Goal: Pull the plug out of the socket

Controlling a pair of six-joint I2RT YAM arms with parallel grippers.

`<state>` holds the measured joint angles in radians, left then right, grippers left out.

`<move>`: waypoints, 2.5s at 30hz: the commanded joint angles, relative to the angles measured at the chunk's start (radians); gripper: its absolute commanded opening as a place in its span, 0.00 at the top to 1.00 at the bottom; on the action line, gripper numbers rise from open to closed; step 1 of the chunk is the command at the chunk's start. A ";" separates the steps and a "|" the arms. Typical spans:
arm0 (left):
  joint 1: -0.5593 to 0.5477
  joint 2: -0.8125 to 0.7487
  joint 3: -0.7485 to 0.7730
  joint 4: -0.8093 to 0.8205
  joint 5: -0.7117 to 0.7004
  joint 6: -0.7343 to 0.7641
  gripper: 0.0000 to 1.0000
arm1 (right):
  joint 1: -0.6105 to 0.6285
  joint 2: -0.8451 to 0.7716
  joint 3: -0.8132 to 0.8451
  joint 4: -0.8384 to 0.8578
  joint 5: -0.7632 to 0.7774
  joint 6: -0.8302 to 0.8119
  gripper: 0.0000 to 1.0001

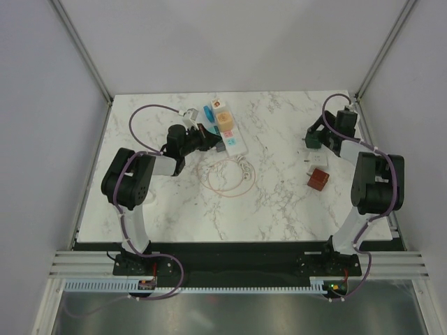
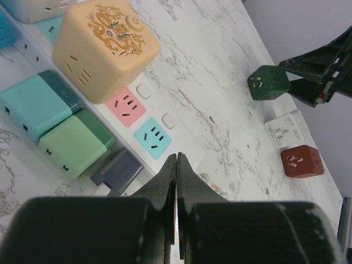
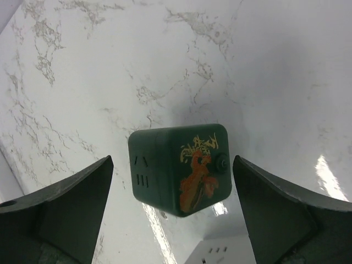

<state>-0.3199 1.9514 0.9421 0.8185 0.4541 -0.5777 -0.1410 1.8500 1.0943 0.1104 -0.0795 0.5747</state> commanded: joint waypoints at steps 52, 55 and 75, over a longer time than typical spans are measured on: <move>0.050 0.081 0.162 -0.163 0.011 -0.066 0.98 | 0.748 0.548 0.863 -0.095 0.311 -0.420 0.37; 0.032 0.109 0.190 -0.174 0.017 -0.083 0.98 | 0.751 0.540 0.856 -0.097 0.320 -0.372 0.66; -0.033 0.215 0.414 -0.640 -0.199 -0.033 0.98 | 0.819 0.411 0.682 0.015 0.431 -0.251 1.00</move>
<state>-0.3256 2.1391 1.3052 0.3298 0.3450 -0.6556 0.6205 2.3447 1.8111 0.0521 0.3351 0.2764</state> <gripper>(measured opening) 0.026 0.669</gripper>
